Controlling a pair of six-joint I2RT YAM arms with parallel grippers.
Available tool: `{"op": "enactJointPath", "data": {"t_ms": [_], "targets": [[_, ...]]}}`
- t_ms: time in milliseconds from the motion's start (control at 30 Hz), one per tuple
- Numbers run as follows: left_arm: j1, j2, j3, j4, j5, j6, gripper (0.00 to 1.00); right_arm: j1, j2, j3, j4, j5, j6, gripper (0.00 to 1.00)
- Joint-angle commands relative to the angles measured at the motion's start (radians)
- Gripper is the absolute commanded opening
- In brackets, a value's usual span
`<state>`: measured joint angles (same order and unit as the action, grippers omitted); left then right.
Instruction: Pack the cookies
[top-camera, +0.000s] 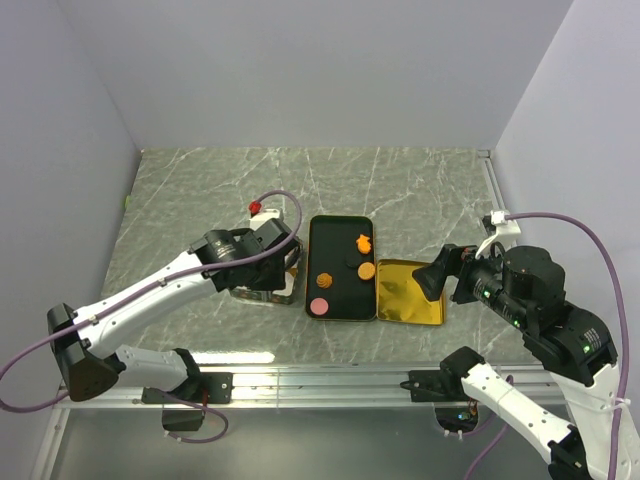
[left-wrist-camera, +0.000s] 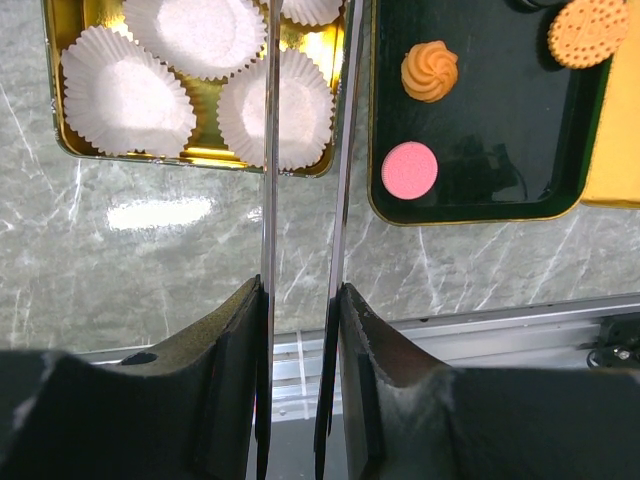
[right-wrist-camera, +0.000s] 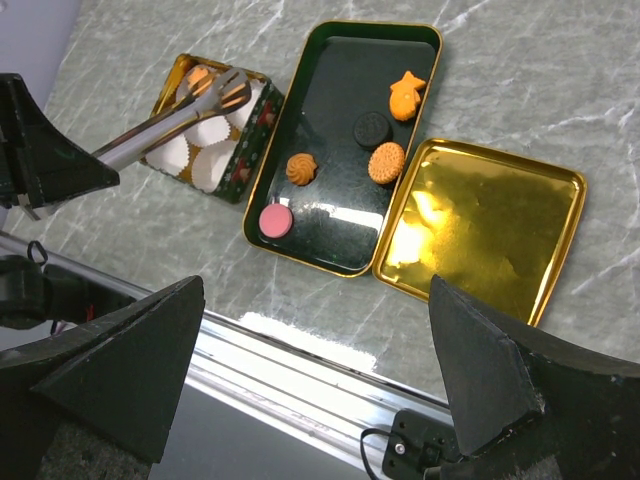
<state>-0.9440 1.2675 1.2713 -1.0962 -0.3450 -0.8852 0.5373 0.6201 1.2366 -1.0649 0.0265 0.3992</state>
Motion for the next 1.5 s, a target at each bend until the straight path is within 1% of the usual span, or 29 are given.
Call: {"op": "enactJointPath", "data": {"t_ms": [0, 167, 233, 267, 367, 567, 667, 833, 867, 1100, 1200, 1367, 1467], "targets": [[0.001, 0.013, 0.011, 0.035, -0.006, 0.002, 0.31, 0.007, -0.005, 0.004, 0.016, 0.015, -0.005, 1.00], [0.002, 0.033, 0.020, 0.038, -0.014, 0.003, 0.34, 0.007, -0.006, 0.004, 0.014, 0.018, -0.008, 1.00], [0.002, 0.043, 0.031, 0.029, -0.028, 0.000, 0.36, 0.007, -0.005, 0.006, 0.014, 0.020, -0.011, 1.00], [0.002, 0.044, 0.034, 0.021, -0.032, -0.001, 0.39, 0.007, -0.005, 0.006, 0.013, 0.020, -0.010, 1.00], [0.001, 0.049, 0.048, 0.007, -0.052, 0.000, 0.42, 0.007, -0.005, 0.004, 0.016, 0.020, -0.011, 1.00], [0.002, 0.061, 0.066, -0.008, -0.074, 0.000, 0.46, 0.007, -0.006, 0.000, 0.014, 0.015, -0.010, 1.00], [0.002, 0.067, 0.072, -0.008, -0.075, 0.000, 0.46, 0.007, -0.008, 0.000, 0.013, 0.012, -0.010, 1.00], [0.002, 0.085, 0.132, -0.039, -0.080, 0.017, 0.44, 0.009, -0.007, -0.002, 0.008, 0.010, -0.011, 1.00], [0.002, 0.089, 0.144, -0.044, -0.080, 0.026, 0.42, 0.010, -0.006, -0.002, 0.008, 0.009, -0.011, 1.00], [-0.009, 0.136, 0.281, -0.096, -0.031, 0.138, 0.39, 0.018, 0.000, -0.005, 0.010, 0.007, -0.011, 1.00], [-0.025, 0.159, 0.313, -0.093, -0.005, 0.153, 0.38, 0.018, 0.003, -0.012, 0.017, 0.007, -0.010, 1.00], [-0.045, 0.176, 0.309, -0.088, 0.044, 0.158, 0.37, 0.018, 0.003, -0.011, 0.017, 0.016, -0.013, 1.00], [-0.075, 0.182, 0.275, -0.074, 0.070, 0.161, 0.36, 0.018, 0.000, -0.014, 0.014, 0.024, -0.017, 1.00]]}}
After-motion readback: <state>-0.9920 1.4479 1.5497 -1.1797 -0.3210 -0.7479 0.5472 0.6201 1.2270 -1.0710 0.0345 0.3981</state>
